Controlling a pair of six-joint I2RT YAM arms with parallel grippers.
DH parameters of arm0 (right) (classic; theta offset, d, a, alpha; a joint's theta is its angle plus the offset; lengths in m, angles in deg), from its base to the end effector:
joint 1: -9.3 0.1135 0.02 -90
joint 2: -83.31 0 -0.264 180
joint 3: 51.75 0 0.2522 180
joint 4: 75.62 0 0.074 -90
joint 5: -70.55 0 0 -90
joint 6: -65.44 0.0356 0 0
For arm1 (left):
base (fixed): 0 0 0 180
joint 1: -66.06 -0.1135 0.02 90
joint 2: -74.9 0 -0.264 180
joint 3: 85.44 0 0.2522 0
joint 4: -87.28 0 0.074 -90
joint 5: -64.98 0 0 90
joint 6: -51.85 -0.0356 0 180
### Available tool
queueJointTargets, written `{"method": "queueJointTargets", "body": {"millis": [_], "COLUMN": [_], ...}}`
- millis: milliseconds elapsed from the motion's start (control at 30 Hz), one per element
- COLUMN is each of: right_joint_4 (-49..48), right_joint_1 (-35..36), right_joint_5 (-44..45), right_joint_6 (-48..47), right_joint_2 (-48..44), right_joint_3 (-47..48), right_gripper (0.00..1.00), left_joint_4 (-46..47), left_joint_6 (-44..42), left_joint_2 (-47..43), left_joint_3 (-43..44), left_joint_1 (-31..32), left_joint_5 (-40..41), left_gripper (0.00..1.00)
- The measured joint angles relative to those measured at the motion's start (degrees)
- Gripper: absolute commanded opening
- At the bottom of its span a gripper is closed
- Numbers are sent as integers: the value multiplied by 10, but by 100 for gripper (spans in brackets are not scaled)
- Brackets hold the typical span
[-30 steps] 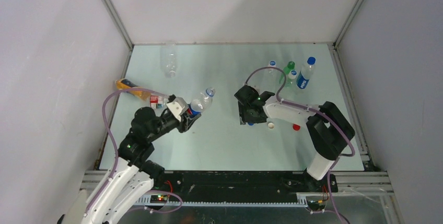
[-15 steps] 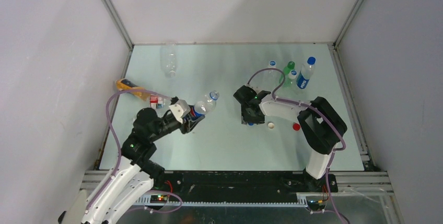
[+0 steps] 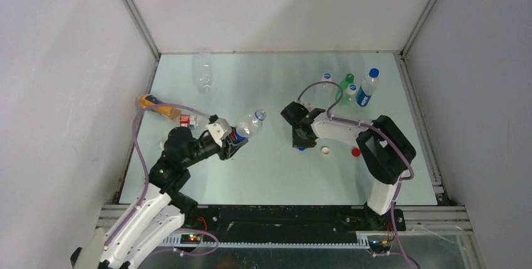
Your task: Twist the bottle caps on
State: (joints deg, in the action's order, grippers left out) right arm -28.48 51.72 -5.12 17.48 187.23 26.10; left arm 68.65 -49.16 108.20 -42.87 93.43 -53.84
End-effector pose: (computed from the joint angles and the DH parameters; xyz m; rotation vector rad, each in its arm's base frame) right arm 0.2580 0.2238 0.1550 0.0420 2.7585 0.0168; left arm 0.1271 -0.0851 0.2820 0.9178 1.4982 -0.6439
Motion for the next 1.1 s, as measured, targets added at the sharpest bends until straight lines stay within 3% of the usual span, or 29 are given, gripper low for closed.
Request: {"method": "queueJointTargets", "body": {"millis": [133, 367, 733, 1100], "right_joint_4": [1, 25, 19, 2], "right_joint_1": [5, 27, 38, 37], "right_joint_5": [1, 0, -77, -257], "right_joint_6": [-4, -38, -184, -412], "right_joint_2": [0, -35, -323, -492], "right_joint_3": [0, 0, 0, 9], "right_gripper": [23, 22, 20, 13], "left_joint_4": [-2, -17, -35, -93], "left_joint_6": [-1, -19, -30, -52], "left_joint_2": [6, 23, 54, 136], "left_joint_3": [0, 0, 8, 89], "left_joint_1": [0, 0, 1, 9], "left_joint_5": [0, -2, -68, -184], "left_gripper": [50, 50, 46, 43]}}
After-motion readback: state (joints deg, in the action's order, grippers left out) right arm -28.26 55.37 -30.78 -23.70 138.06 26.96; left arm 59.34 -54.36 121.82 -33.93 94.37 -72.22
